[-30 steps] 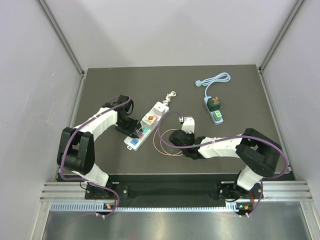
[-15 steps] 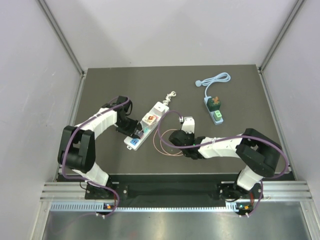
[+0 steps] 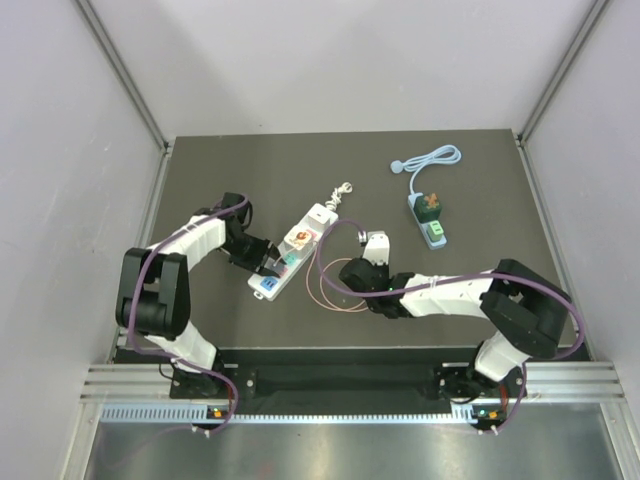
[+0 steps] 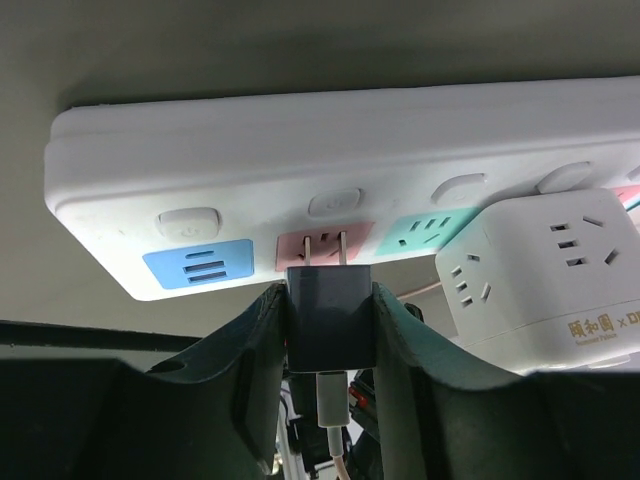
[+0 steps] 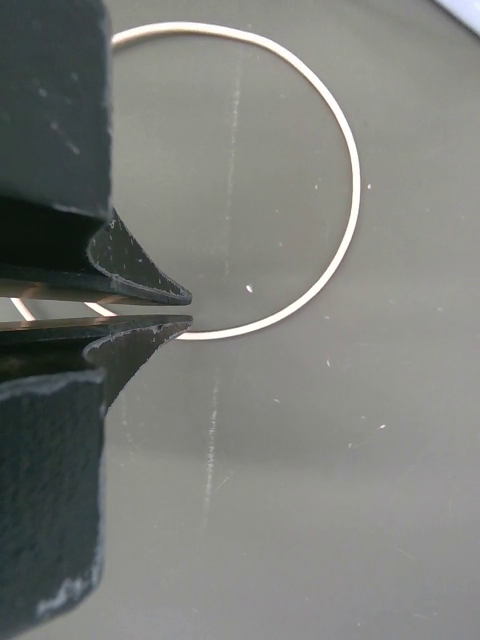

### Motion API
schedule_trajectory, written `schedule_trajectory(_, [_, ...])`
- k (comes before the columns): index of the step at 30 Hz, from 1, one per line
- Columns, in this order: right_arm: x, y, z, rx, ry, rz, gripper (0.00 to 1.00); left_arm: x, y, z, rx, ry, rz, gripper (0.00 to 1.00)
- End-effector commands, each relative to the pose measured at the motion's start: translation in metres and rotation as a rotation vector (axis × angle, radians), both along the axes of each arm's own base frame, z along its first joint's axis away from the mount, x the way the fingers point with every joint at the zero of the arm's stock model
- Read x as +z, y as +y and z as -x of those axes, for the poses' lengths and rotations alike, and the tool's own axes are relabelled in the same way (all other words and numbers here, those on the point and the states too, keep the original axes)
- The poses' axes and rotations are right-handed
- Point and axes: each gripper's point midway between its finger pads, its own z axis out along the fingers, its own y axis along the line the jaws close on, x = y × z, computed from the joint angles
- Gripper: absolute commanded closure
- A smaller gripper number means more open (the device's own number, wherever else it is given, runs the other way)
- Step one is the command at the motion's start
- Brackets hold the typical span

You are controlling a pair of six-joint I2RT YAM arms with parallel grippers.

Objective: Insert the plug

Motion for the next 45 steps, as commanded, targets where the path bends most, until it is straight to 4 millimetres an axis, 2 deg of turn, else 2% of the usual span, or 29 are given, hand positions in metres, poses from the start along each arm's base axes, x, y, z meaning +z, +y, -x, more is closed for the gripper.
schedule_trajectory(1, [0.02,0.005,-0.007,0.0,-0.043,-0.059,0.92,-0.032,0.026,-0.015,0.016,-0.024,-0.097,1.0])
schedule_trajectory(9, [0.027,0.005,-0.007,0.001,-0.05,-0.069,0.93,-0.047,0.039,-0.019,0.002,0.041,-0.123,1.0])
schedule_trajectory(23, [0.031,0.002,-0.006,0.0,-0.058,-0.076,0.93,-0.08,0.065,-0.004,-0.045,0.114,-0.267,1.0])
schedule_trajectory(28, [0.032,-0.001,-0.005,0.0,-0.062,-0.072,0.93,-0.097,0.067,0.007,-0.087,0.142,-0.276,1.0])
schedule_trajectory(35, [0.04,-0.002,-0.003,-0.004,-0.072,-0.091,0.94,-0.103,0.063,0.001,-0.089,0.137,-0.251,1.0])
schedule_trajectory(40, [0.045,-0.004,-0.003,0.018,-0.077,-0.073,0.93,-0.088,0.066,-0.013,-0.13,0.112,-0.269,1.0])
schedule_trajectory(43, [0.051,0.005,-0.001,0.078,-0.081,-0.09,0.89,-0.071,0.068,-0.021,-0.156,0.083,-0.281,1.0])
schedule_trajectory(45, [0.06,0.021,0.002,0.17,-0.088,-0.132,0.83,-0.062,0.069,-0.024,-0.158,0.076,-0.289,1.0])
